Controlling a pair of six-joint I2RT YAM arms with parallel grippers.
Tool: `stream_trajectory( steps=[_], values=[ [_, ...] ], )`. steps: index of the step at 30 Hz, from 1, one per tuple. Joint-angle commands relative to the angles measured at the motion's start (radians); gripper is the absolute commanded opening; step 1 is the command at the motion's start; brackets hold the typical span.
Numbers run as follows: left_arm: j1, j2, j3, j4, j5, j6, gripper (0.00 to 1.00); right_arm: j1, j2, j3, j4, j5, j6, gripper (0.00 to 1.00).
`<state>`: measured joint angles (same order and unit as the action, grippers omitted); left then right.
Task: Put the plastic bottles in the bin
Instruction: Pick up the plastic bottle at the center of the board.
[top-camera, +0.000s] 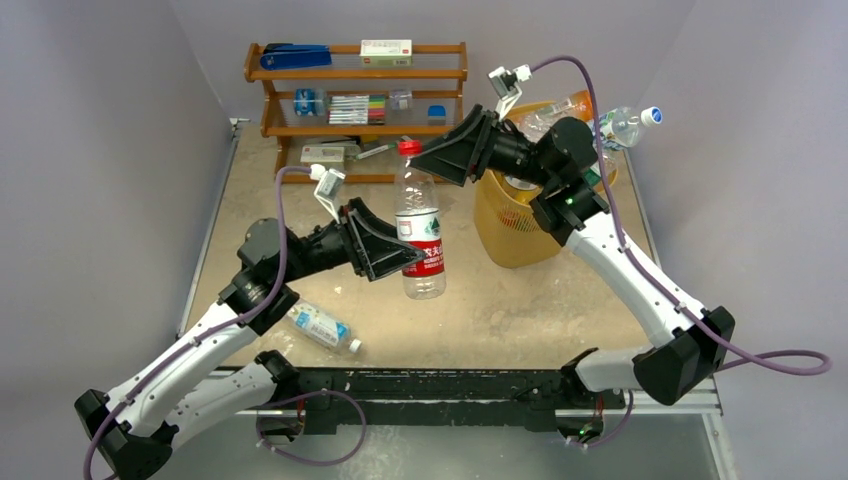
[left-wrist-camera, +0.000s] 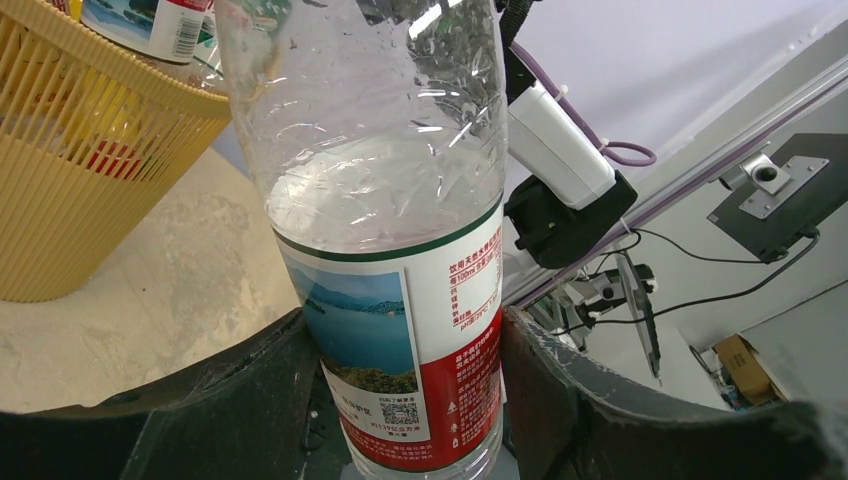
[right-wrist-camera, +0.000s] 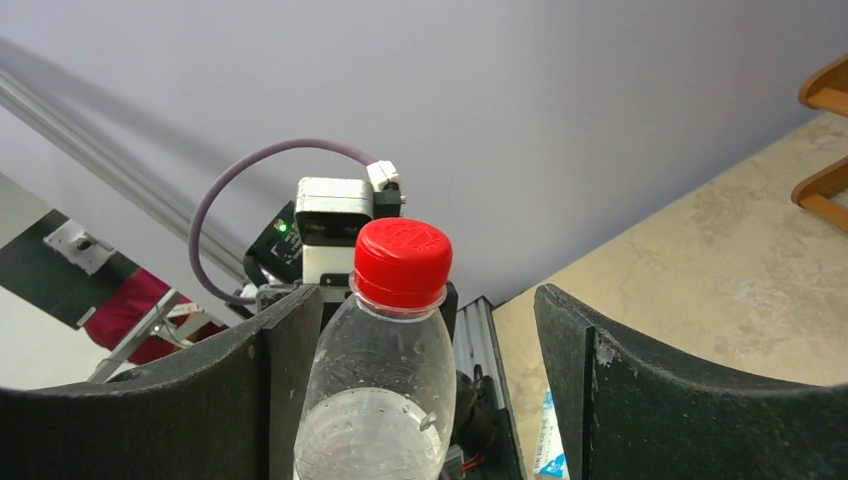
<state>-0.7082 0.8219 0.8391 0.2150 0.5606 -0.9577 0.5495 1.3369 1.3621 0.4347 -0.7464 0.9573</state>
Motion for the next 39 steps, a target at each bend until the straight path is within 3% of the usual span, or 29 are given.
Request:
stream_trajectory(
  steps=[1, 8, 18, 21, 26, 29, 33, 39],
  values=[
    [-0.002, 0.003, 0.006, 0.025, 0.0, 0.013, 0.63, 0.006, -0.017, 0.025, 0.106, -0.025, 0.009, 0.81],
    [-0.002, 0.036, 0.012, 0.009, 0.024, 0.021, 0.63, 0.017, 0.009, 0.048, 0.099, -0.039, 0.006, 0.8],
    [-0.002, 0.057, 0.032, -0.016, 0.054, 0.031, 0.63, 0.04, 0.067, 0.112, -0.051, -0.023, -0.072, 0.73],
    [-0.002, 0.057, 0.043, -0.034, 0.056, 0.043, 0.63, 0.04, 0.067, 0.124, -0.092, -0.008, -0.097, 0.66],
    [-0.002, 0.053, 0.049, -0.065, 0.046, 0.061, 0.63, 0.04, 0.056, 0.126, -0.102, -0.001, -0.105, 0.42],
    [-0.002, 0.049, 0.059, -0.098, 0.027, 0.078, 0.64, 0.04, 0.04, 0.133, -0.133, 0.013, -0.122, 0.32],
    [-0.002, 0.044, 0.105, -0.222, -0.053, 0.136, 0.7, 0.04, 0.0, 0.156, -0.218, 0.045, -0.174, 0.24],
    [-0.002, 0.044, 0.177, -0.403, -0.198, 0.2, 0.78, 0.036, -0.061, 0.273, -0.448, 0.204, -0.315, 0.24]
  ],
)
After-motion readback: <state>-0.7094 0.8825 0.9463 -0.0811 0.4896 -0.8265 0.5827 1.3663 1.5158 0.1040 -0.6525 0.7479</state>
